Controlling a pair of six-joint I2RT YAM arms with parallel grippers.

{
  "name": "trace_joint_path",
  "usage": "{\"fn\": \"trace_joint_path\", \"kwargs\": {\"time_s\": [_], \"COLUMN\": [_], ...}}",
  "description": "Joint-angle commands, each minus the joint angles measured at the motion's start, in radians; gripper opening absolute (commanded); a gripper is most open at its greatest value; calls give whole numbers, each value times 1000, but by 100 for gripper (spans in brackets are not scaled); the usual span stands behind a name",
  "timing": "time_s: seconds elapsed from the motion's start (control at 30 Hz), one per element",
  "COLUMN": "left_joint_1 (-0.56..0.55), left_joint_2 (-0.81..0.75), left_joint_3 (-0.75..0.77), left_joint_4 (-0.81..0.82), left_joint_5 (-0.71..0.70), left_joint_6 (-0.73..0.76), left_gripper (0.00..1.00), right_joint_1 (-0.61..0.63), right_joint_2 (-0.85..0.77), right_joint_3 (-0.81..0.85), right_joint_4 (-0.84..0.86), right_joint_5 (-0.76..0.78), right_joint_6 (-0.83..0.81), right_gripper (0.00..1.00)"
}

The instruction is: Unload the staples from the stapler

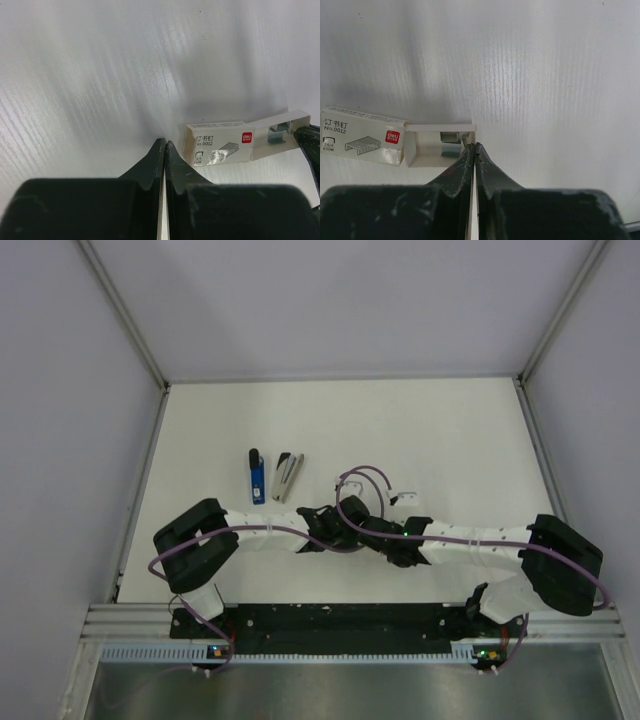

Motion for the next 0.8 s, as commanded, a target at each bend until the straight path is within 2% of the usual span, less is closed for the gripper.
{"fn": "trace_joint_path", "kwargs": {"time_s": [0.0, 0.23, 0.37, 0.57, 0.77], "left_joint_1": [-150, -141, -133, -113, -61], "left_joint_2": [30, 13, 6, -17, -49], "left_joint_3": [43, 46, 52, 55, 26], "left_joint_4": [-14, -25, -25, -25, -6], "left_joint_5": [-7, -28, -19, -7, 33], "left_joint_6": [30, 42, 48, 56, 66], "left_gripper": [10, 20, 21, 23, 23], "right_joint_1": [8, 8, 8, 8, 8], "right_joint_2": [31, -35, -83, -201, -327], "right_joint_3": [88, 70, 59, 31, 2], "right_joint_4": [103, 100, 90, 74, 47], "right_joint_5": [13, 8, 3, -24, -58], "right_joint_6": [-5, -8, -12, -10, -48], "right_gripper": [5, 16, 24, 27, 35]}}
